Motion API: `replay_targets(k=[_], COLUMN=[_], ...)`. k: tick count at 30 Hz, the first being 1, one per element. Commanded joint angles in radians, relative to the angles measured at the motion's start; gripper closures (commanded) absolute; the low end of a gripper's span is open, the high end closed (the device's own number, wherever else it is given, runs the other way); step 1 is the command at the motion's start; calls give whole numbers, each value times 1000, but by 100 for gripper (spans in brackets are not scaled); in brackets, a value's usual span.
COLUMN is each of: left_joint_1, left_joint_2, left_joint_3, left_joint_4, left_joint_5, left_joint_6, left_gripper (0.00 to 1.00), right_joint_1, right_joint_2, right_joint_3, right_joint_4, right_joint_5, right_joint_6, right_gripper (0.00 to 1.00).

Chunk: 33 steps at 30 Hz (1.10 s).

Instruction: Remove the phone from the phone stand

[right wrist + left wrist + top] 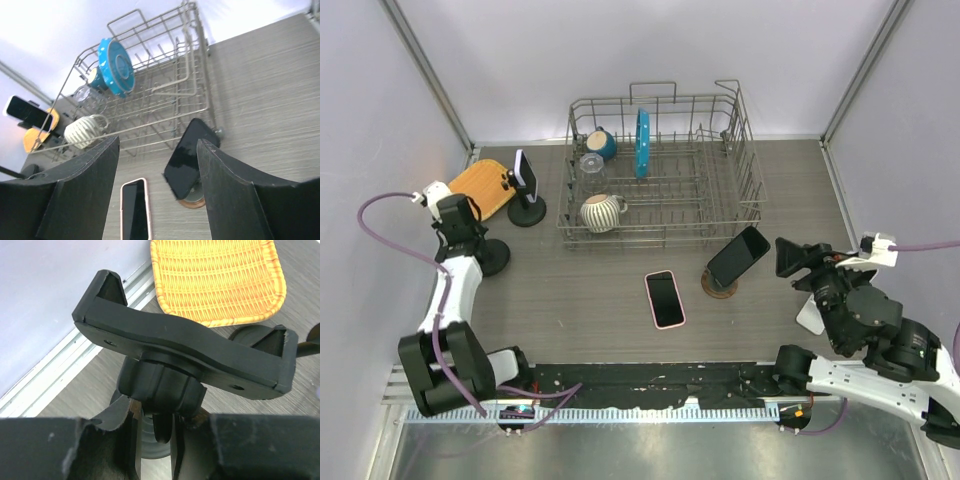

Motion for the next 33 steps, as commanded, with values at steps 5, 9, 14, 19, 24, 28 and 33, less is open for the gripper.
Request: replay_targets(k=[5, 9, 14, 19, 24, 28, 33], left_joint_1=[1, 1, 1, 2, 1, -1, -1], left_joint_2=[201, 238, 269, 248, 218, 174, 96], left_joint_3=[104, 88, 102, 98, 99, 101, 102], left_joint_4=[298, 390, 388, 382, 338, 293, 228], left_joint_5=[6, 6, 12, 8, 6, 4, -23], left_joint_6=[165, 222, 236, 224, 193, 161, 107], left_gripper=[100, 100, 87, 74, 64, 53, 31], right_joint_1=[3, 4, 6, 7, 7, 7, 7], right_joint_2=[-61, -110, -162, -211, -227, -227, -230], right_joint_3=[47, -1, -52, -69, -78, -81, -86], right_joint_4=[-9, 28, 105, 109, 111, 111, 111], right_joint_5=[200, 235, 243, 280, 293, 295, 292], right_joint_6=[-166, -201, -250, -219, -218, -219, -219], right_gripper=[30, 30, 30, 30, 30, 30, 30])
